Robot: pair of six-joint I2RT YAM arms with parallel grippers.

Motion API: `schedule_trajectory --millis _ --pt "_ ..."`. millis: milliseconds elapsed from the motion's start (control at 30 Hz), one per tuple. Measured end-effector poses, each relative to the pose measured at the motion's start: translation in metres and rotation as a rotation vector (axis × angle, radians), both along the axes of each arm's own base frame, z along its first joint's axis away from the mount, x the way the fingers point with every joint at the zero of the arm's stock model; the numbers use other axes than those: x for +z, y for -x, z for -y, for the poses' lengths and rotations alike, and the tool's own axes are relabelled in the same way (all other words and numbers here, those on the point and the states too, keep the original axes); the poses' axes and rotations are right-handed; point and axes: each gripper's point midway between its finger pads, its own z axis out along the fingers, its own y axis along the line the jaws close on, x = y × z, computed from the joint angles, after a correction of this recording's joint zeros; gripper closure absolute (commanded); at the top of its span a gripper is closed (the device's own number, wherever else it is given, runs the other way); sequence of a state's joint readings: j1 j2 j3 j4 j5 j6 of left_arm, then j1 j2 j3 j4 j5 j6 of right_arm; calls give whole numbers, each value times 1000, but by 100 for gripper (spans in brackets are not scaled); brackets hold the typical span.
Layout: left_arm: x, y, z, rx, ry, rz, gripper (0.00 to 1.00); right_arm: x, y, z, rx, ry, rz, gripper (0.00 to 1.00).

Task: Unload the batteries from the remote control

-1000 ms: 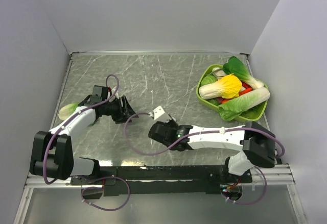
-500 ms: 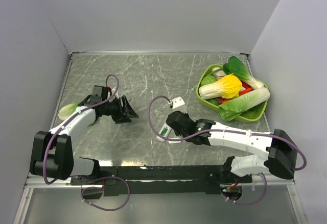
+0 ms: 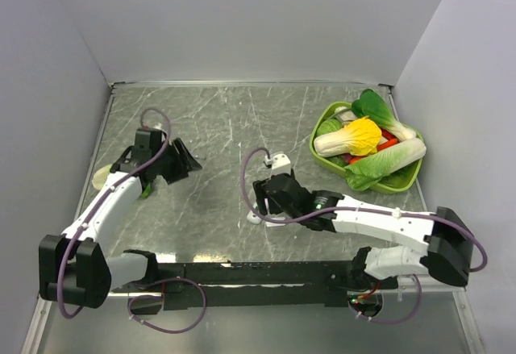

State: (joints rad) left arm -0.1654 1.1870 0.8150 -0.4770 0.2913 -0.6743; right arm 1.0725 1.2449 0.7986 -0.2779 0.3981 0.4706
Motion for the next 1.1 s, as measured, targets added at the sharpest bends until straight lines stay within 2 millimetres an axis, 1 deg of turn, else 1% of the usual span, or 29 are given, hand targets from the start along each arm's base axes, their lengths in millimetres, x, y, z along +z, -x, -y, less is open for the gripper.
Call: schedule_trajectory --millis 33,67,100,167,233,333,367,400,433,500,567,600,767,800,833,933,1000,1033,1100 --pt "7 -7 -5 45 -9 19 42 4 1 1 -1 -16 9 12" --pt "15 -16 -10 97 -20 40 43 9 1 3 0 -31 20 6" --pt "24 -24 -15 142 -24 60 44 14 1 4 -2 -47 32 3" --pt "37 -39 -24 240 -32 87 44 25 1 6 -9 -84 57 0" --pt "48 -54 -33 326 -42 106 45 31 1 9 -14 -112 78 0" --pt "54 -81 -44 443 -62 98 47 32 4 19 -20 -127 95 0" --pt "52 -90 -46 471 -68 87 51 32 5 21 -20 -130 98 0" --pt "50 -97 -46 485 -70 79 53 32 6 23 -17 -132 103 0" --pt "46 -105 -46 495 -73 67 54 33 7 25 -13 -132 106 0" --pt "31 -116 -44 505 -81 23 59 34 9 28 -3 -130 114 0" --pt "10 -125 -42 511 -97 -30 63 38 11 30 9 -131 123 0" --pt "-2 -128 -42 520 -103 -61 63 40 12 31 15 -133 127 0" --pt "-56 -128 -40 564 -139 -195 65 44 16 33 57 -121 136 0" --pt "-59 -127 -39 564 -142 -202 65 44 17 33 63 -119 136 0" --pt "-67 -127 -38 573 -150 -222 64 44 18 33 71 -115 135 0" --pt "-82 -126 -38 591 -169 -252 64 45 20 34 87 -109 136 0" --pt "-88 -127 -37 601 -174 -268 63 47 21 35 91 -112 141 0" --pt "-92 -129 -38 607 -180 -278 62 51 22 36 93 -125 150 0" --pt "-96 -132 -38 609 -184 -284 61 55 22 36 94 -138 157 0"
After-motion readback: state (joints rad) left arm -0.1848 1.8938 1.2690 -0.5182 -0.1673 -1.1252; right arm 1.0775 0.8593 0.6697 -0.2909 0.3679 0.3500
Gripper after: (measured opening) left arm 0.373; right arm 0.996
